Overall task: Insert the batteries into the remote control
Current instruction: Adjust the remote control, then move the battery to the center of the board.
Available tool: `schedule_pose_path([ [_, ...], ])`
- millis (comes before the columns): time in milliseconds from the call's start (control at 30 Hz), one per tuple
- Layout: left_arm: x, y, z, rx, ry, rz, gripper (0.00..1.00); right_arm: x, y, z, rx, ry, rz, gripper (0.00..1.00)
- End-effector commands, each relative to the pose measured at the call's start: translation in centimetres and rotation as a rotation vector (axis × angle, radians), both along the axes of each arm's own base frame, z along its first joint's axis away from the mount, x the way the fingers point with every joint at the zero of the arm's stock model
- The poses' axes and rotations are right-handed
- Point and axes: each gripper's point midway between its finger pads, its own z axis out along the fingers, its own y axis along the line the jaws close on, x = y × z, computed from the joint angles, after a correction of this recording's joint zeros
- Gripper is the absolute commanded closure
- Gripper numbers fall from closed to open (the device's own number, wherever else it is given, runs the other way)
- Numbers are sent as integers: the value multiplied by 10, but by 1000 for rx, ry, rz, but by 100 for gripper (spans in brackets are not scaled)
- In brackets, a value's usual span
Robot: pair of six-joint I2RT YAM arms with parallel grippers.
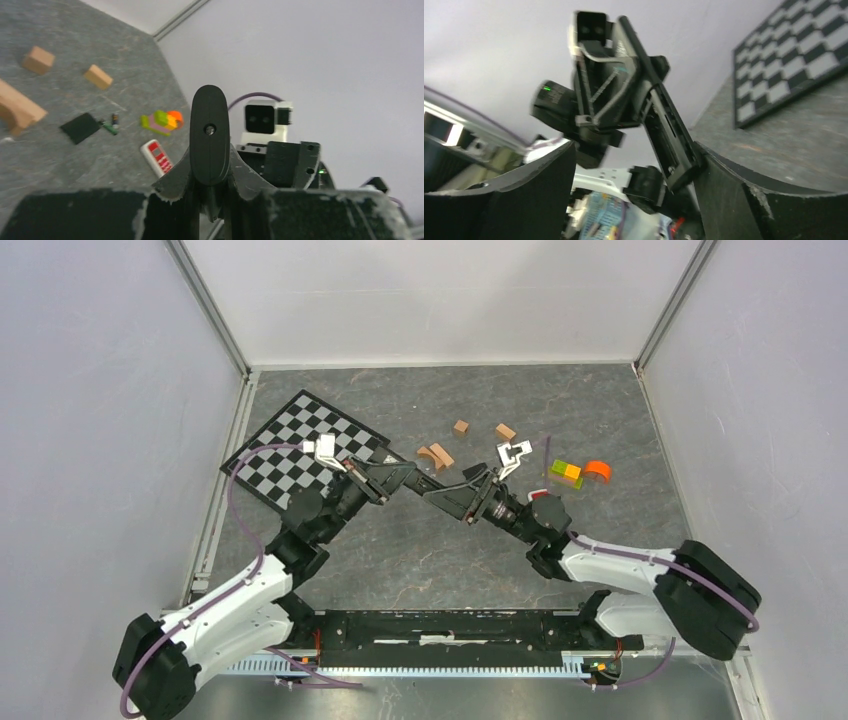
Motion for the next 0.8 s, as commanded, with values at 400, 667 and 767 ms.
schedule_pose_path([
  [400,22,52,-86,585,117,237,98,115,-162,-150,-1276,5,-629,67],
  [667,-3,6,-85,591,17,-71,98,171,-163,-175,-1534,-132,-480,74],
  [767,-10,-9,-85,580,0,-168,98,188,-170,-194,-1617,-69,-501,78],
])
